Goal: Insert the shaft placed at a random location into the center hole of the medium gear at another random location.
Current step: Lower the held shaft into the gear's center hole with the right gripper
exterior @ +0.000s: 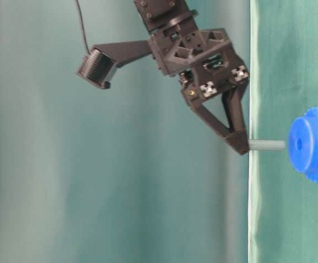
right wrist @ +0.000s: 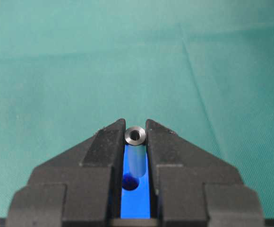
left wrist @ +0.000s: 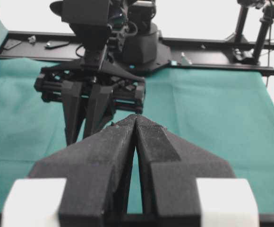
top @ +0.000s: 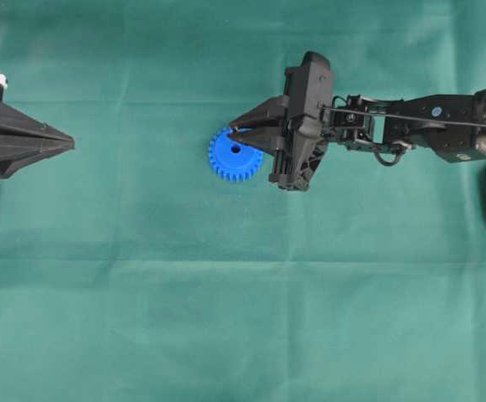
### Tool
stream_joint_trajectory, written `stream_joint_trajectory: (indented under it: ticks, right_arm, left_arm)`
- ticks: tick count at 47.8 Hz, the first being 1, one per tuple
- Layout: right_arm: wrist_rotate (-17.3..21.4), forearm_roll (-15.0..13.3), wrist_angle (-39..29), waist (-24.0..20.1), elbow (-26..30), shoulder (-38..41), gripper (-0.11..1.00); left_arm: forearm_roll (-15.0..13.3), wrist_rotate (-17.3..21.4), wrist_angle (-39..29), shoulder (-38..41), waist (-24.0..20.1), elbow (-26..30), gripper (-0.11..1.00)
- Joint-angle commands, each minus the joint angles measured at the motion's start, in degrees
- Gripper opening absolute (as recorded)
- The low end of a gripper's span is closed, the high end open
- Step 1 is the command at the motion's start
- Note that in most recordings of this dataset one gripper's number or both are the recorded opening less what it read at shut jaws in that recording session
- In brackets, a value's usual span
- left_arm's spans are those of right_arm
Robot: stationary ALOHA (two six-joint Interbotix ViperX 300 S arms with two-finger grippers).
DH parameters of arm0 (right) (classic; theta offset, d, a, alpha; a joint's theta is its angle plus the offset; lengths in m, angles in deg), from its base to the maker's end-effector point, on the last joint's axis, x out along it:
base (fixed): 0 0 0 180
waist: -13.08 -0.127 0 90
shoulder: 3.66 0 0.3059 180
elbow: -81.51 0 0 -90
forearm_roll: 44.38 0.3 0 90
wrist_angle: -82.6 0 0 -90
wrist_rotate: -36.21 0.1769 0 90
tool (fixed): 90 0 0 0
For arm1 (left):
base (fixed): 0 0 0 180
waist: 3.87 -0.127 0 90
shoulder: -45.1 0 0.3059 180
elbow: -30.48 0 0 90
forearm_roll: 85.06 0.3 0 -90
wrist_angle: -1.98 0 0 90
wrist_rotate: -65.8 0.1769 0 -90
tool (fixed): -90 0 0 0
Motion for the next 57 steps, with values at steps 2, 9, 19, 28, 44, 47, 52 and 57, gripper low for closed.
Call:
stream_joint_trajectory:
  ticks: [2,9,19,28,44,47,52,57]
  right_arm:
    - [-0.4,0.5,1.1,-0.1,1.4,0.0,0.14]
    - [-0.4,0.7,1.3,-0.1,1.4,0.7,0.14]
    - [0.0,0.9,2.5,-0.1,1.4,2.2,0.14]
    - [0.0,1.1,2.5,-0.1,1.3,2.5,0.14]
    - [-0.3,1.1,2.2,-0.1,1.1,-1.1,0.14]
    - [-0.3,1.1,2.2,-0.2,0.8,-1.8,0.14]
    - [-0.3,1.1,2.3,-0.3,0.6,-2.0,0.14]
    - [-0.3,1.1,2.5,-0.9,0.6,-2.0,0.14]
  left_arm:
    - [0.1,-0.1,0.3,0.5,-0.1,1.4,0.0]
    - [0.1,-0.1,0.4,0.5,-0.1,1.4,0.0]
    - [0.1,-0.1,0.3,0.5,-0.1,1.4,0.0]
    - [0.1,-0.1,0.3,0.5,-0.1,1.4,0.0]
    - [0.0,-0.1,0.3,0.5,-0.1,1.4,0.0]
    - [0.1,-0.1,0.3,0.5,-0.1,1.4,0.0]
    - [0.1,-0.1,0.3,0.5,-0.1,1.4,0.0]
    - [0.1,-0.1,0.3,0.5,-0.1,1.4,0.0]
